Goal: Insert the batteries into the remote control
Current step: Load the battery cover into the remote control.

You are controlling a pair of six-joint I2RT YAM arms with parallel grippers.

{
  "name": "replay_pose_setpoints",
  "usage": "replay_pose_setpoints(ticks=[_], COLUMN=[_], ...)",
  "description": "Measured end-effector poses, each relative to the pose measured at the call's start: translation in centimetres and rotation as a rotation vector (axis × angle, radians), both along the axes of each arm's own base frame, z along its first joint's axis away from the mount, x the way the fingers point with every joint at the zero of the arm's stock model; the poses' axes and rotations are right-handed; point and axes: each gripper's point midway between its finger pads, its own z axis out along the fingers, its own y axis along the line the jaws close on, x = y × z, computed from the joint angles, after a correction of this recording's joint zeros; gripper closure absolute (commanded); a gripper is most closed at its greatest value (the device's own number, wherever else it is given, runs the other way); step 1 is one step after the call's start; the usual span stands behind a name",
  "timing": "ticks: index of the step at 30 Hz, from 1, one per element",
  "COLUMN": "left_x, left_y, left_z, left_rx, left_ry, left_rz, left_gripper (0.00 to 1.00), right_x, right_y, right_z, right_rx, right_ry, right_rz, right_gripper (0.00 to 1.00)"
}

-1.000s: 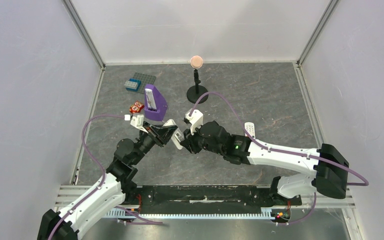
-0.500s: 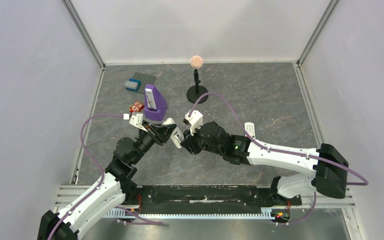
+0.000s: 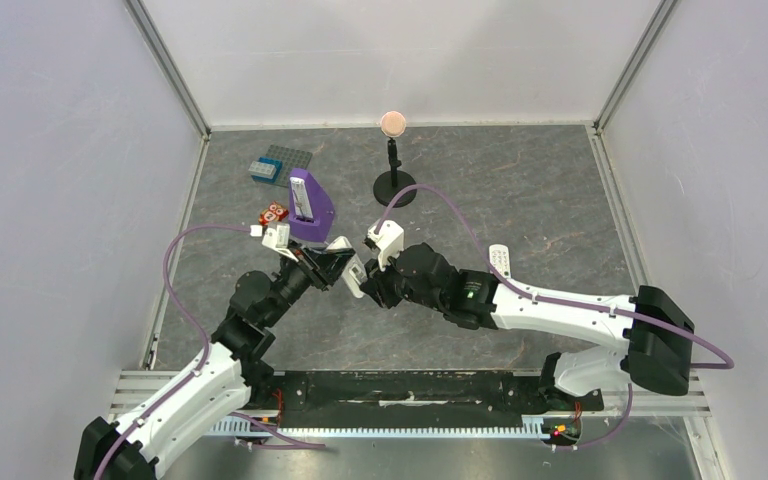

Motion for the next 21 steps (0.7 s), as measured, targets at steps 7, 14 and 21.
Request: replay_pose_setpoints(ticks=[7, 14, 21], left_x=[-0.03, -0.06, -0.08], left_y=[0.01, 0.02, 0.05], left_z=[-0.45, -0.53, -0.45], left_rx=[0.010, 0.012, 0.010], left_ry=[0.015, 0.018, 0.016], left_rz=[0.000, -0.001, 0.000], left_gripper=[0.98, 0.98, 0.98], right_x=[0.11, 0.40, 0.46], right_y=[-0.06, 0.09, 0.23], right_z=[-0.01, -0.25, -0.32], right_rx=[-0.002, -0.014, -0.017], right_ry=[-0.003, -0.002, -0.001], right_rz=[-0.007, -0.017, -0.017], right_gripper=[0.74, 0.74, 0.74])
